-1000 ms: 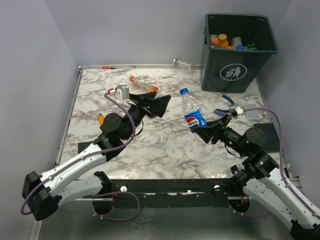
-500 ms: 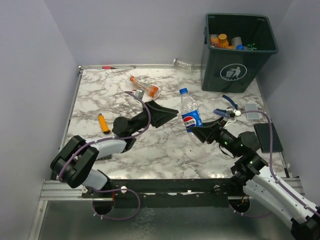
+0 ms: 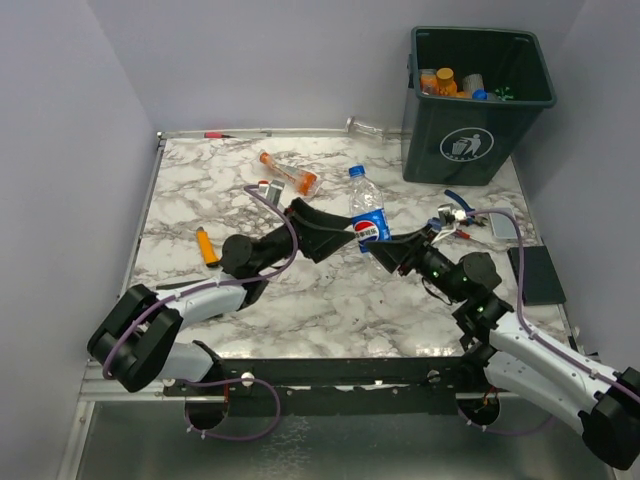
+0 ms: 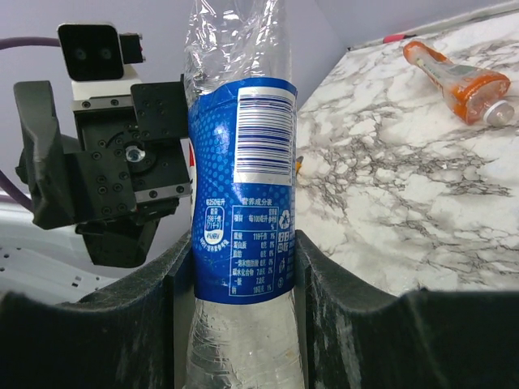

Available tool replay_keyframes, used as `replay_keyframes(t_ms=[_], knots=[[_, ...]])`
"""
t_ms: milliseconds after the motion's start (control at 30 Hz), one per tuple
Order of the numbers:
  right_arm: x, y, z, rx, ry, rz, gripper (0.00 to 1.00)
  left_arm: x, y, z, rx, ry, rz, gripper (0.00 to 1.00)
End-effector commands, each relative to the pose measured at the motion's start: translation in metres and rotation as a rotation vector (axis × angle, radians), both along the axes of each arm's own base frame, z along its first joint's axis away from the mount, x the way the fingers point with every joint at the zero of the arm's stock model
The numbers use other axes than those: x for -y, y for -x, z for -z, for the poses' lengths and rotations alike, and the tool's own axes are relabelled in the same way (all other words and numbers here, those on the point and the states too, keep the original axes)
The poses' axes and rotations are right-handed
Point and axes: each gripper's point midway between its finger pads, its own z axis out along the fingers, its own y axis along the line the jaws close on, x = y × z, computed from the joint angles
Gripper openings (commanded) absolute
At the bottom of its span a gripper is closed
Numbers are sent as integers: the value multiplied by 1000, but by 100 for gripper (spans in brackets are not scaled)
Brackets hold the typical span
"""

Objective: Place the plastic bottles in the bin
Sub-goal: Place the plastic bottle in the trash bin.

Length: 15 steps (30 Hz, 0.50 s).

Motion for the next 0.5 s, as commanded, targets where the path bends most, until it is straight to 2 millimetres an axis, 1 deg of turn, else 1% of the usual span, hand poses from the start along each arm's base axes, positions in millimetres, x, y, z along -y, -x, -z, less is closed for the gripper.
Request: replay_keyframes(t_ms=[0, 33, 100, 200, 300, 367, 467], knots=[[-9, 14, -26, 102, -56, -56, 26, 19, 5, 18, -15, -85, 49, 88], [-8, 14, -29, 111, -61, -51, 26, 20, 2, 21, -33, -93, 42, 88], [-5, 16, -35, 135, -69, -39, 26, 18, -4, 26, -39, -108, 3, 98], [-5, 20, -39, 156, -64, -52, 26, 14, -6, 21, -19, -102, -38, 99], [-13, 29, -33, 154, -47, -119, 26, 16, -5, 15, 9, -99, -30, 99], [-20, 34, -27, 151, -39, -151, 27, 18, -5, 15, 6, -101, -18, 94], [-30, 40, -18, 145, -12, -182, 28, 18, -3, 19, -11, -102, -7, 84]])
